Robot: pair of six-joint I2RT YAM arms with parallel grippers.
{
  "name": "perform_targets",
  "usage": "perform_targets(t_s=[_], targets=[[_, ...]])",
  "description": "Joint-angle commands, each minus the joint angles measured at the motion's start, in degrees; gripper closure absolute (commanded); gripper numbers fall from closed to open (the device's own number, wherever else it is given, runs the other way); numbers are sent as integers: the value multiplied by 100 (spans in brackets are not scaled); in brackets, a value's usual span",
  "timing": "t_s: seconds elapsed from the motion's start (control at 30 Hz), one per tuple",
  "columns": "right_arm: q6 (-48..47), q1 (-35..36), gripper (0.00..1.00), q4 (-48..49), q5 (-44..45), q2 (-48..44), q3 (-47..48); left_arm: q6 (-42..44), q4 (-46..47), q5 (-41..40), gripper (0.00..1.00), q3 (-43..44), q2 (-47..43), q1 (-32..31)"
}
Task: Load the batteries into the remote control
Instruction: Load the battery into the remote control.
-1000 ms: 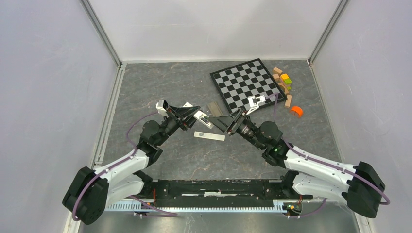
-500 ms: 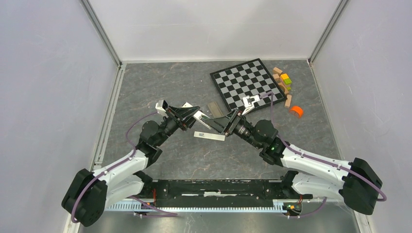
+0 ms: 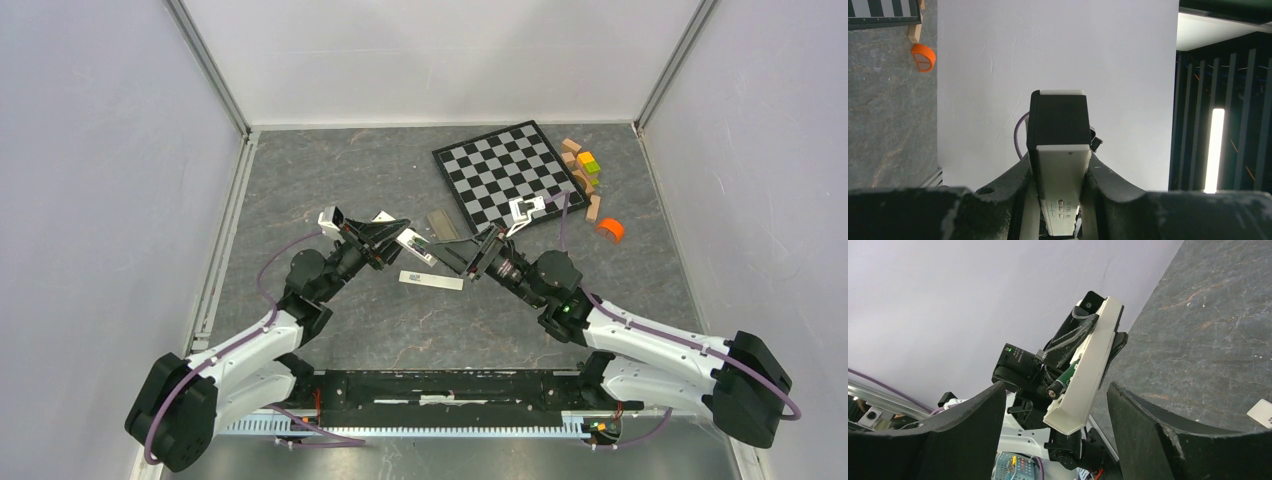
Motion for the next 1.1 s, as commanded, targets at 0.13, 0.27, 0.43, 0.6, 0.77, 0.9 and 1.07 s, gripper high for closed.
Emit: perform_targets(t_s=[0.13,0.27,0.43,0.6,0.77,0.9,1.07], targets=[[240,-57,27,324,120,103,-39,219,164,-21,98,226,-168,-35],[381,-158,29,593,65,164,-61,475,-126,10,98,288,-353,-33],[492,-194,31,704,-150,267,-50,501,-176,12,98,294,-449,-32],[487,-203,34,694,-241,347,33,474,-129,38,98,288,-409,-31],[477,-200,35,662,-260,377,46,470,-106,60,98,300,-381,-28],[472,-204,38,593,-251,434,70,457,-112,78,98,296,-404,-26],[492,-230,43,609,-259,517,81,495,-129,103,98,301,-433,-28]])
